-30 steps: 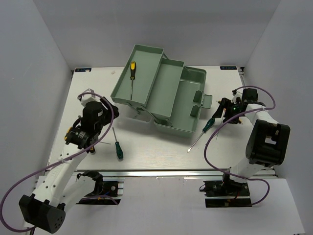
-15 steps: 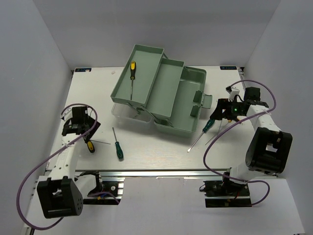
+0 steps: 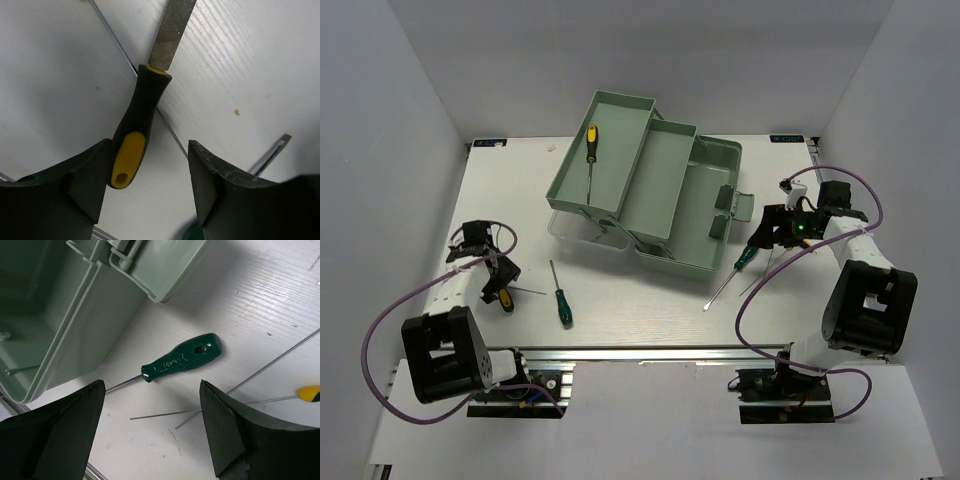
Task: Sort the tools into containers
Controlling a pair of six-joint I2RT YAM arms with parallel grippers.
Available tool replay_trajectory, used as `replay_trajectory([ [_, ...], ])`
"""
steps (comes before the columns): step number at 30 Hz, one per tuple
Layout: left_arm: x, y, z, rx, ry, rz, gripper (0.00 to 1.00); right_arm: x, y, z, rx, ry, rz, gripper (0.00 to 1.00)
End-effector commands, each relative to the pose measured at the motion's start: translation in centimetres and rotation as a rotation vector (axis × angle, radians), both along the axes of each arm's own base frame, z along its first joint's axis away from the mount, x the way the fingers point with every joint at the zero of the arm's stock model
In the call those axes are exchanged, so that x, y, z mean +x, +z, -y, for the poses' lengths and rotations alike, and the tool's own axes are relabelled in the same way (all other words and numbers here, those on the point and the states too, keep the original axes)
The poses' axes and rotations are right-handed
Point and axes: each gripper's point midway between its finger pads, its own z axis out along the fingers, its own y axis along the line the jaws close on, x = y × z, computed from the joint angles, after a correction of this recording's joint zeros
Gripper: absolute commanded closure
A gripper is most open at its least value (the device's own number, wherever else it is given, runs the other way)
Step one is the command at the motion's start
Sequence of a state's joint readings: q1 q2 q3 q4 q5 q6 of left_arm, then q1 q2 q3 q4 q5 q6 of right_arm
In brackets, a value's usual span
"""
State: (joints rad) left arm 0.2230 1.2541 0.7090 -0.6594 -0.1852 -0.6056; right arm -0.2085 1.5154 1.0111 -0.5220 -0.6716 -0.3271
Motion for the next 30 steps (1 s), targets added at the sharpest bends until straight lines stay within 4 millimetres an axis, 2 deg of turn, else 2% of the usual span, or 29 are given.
replay_trajectory([
  [1, -0.4, -1.3, -0.2, 0.002, -0.038, -0.034, 0.30, 0.3, 0.7, -0.3, 0.021, 0.013, 0.035, 0.18],
  [6, -0.1, -2.9, -0.5, -0.001, -0.057, -0.073, 0.35, 0.6, 0.8, -0.1, 0.021, 0.005, 0.038, 0.18],
  [10, 0.3, -4.4, -0.4, -0.021, -0.067, -0.117, 0.46, 0.8, 0.9, 0.1, 0.030, -0.004, 0.036, 0.18],
  [11, 0.3, -4.6, -0.4, -0.025, -0.068, -0.120, 0.53, 0.8, 1.0, 0.1, 0.033, -0.008, 0.036, 0.18],
  [14, 0.6, -4.7, -0.1, -0.041, -0.072, -0.119, 0.65, 0.7, 1.0, 0.2, 0.032, -0.015, 0.037, 0.18],
  [15, 0.8, -4.4, -0.1, -0.046, -0.075, -0.108, 0.72, 0.7, 1.0, 0.2, 0.033, -0.016, 0.036, 0.18],
  [17, 1.2, -3.7, 0.0, -0.048, -0.078, -0.088, 0.80, 0.6, 1.0, 0.3, 0.031, -0.018, 0.037, 0.18],
  [18, 1.7, -3.0, 0.1, -0.053, -0.083, -0.068, 0.87, 0.5, 0.9, 0.2, 0.032, -0.018, 0.034, 0.18],
  [21, 2.3, -0.9, 0.4, -0.064, -0.096, -0.017, 1.00, 0.4, 0.9, 0.2, 0.035, -0.021, 0.033, 0.18],
  [25, 4.0, 3.9, 1.6, -0.103, -0.130, 0.122, 1.00, 0.5, 1.0, 0.1, 0.046, -0.020, 0.034, 0.18],
  [30, 5.2, 10.1, 2.7, -0.130, -0.140, 0.317, 1.00, 0.8, 1.3, 0.0, 0.061, -0.017, 0.038, 0.18],
])
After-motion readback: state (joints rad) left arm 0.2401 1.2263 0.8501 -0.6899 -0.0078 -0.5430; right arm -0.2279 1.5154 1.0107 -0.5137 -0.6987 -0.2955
